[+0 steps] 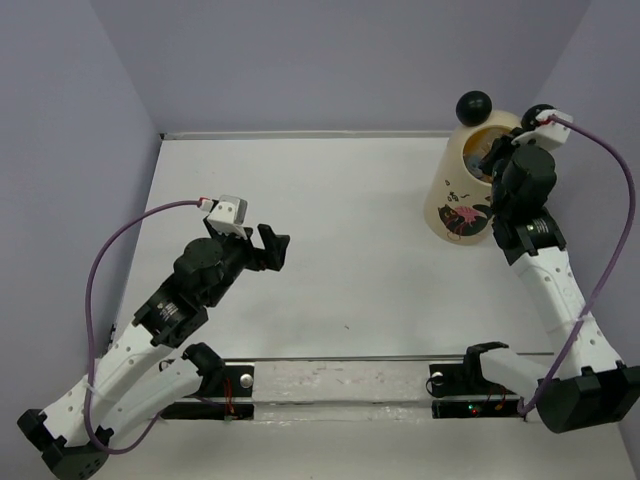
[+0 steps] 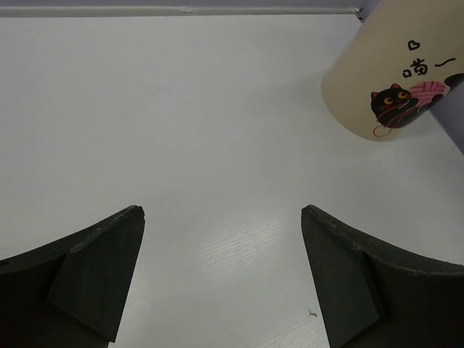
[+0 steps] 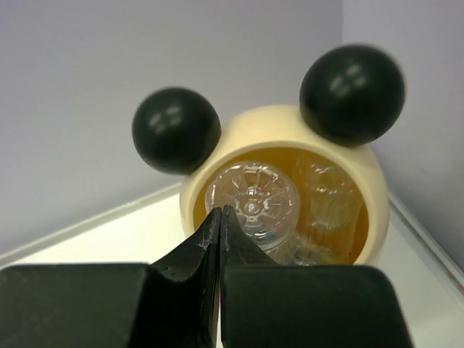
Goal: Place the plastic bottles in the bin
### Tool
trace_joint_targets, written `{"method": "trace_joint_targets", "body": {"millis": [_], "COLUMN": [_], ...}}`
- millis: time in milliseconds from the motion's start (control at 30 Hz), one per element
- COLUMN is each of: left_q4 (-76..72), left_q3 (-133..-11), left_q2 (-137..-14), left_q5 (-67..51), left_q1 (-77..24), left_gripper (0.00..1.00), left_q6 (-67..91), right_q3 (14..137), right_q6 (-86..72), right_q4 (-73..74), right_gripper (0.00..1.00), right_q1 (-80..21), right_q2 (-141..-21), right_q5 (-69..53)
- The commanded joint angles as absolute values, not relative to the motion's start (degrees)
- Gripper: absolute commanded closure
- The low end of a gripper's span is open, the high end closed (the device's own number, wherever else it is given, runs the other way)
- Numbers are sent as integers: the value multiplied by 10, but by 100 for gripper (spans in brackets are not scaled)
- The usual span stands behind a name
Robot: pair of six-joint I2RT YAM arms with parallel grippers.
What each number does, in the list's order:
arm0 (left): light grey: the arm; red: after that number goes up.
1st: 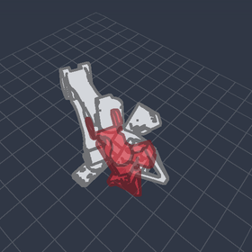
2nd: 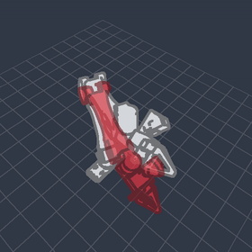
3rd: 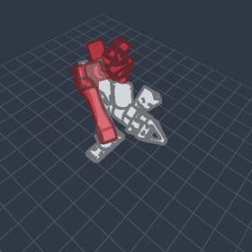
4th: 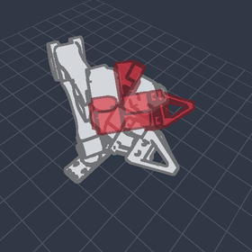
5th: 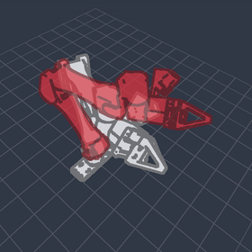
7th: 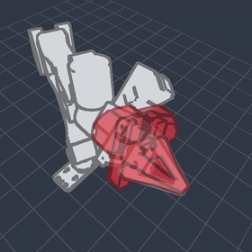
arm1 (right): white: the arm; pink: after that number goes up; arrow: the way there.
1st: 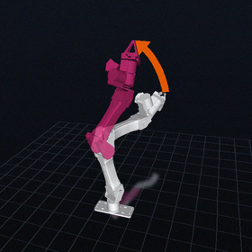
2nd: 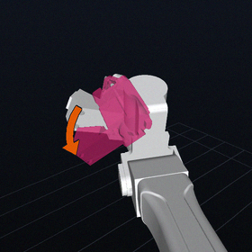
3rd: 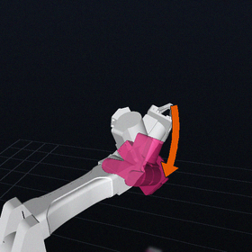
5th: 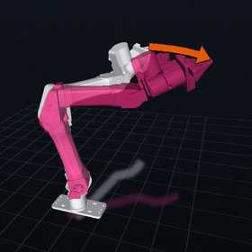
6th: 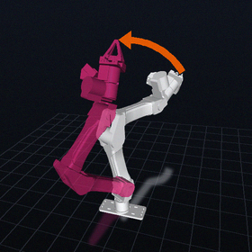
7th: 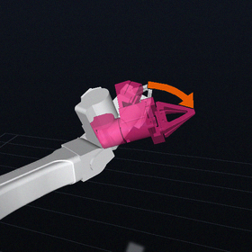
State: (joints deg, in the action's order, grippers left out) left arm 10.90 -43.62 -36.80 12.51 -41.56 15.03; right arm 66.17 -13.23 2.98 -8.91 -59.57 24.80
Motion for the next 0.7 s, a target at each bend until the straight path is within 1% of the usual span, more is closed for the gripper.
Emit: {"method": "trace_joint_targets", "body": {"millis": [0,100,233,400,500,600,633,667], "left_q4": [76,79,81,80,79,79,77,77], "left_q3": [-433,-433,-434,-432,-432,-433,-433,-433], "left_q2": [-374,-380,-382,-381,-384,-383,-381,-381], "left_q5": [120,123,128,125,121,120,118,117], "left_q1": [-405,-403,-403,-403,-403,-402,-402,-401], "left_gripper": [1,1,1,1,1,1,1,1], "left_q6": [140,138,138,138,138,138,137,138], "right_q3": [699,710,687,670,678,686,682,676], "right_q6": [-117,-106,-143,-176,-182,-173,-171,-170], "right_q4": [42,32,31,24,22,23,24,26], "right_gripper": [100,100,100,100,99,90,81,76], "right_q1": [-87,-79,-67,-53,-53,-53,-53,-53], "right_q2": [-665,-693,-728,-728,-696,-684,-687,-692], "right_q5": [256,288,265,214,210,232,238,256]}}
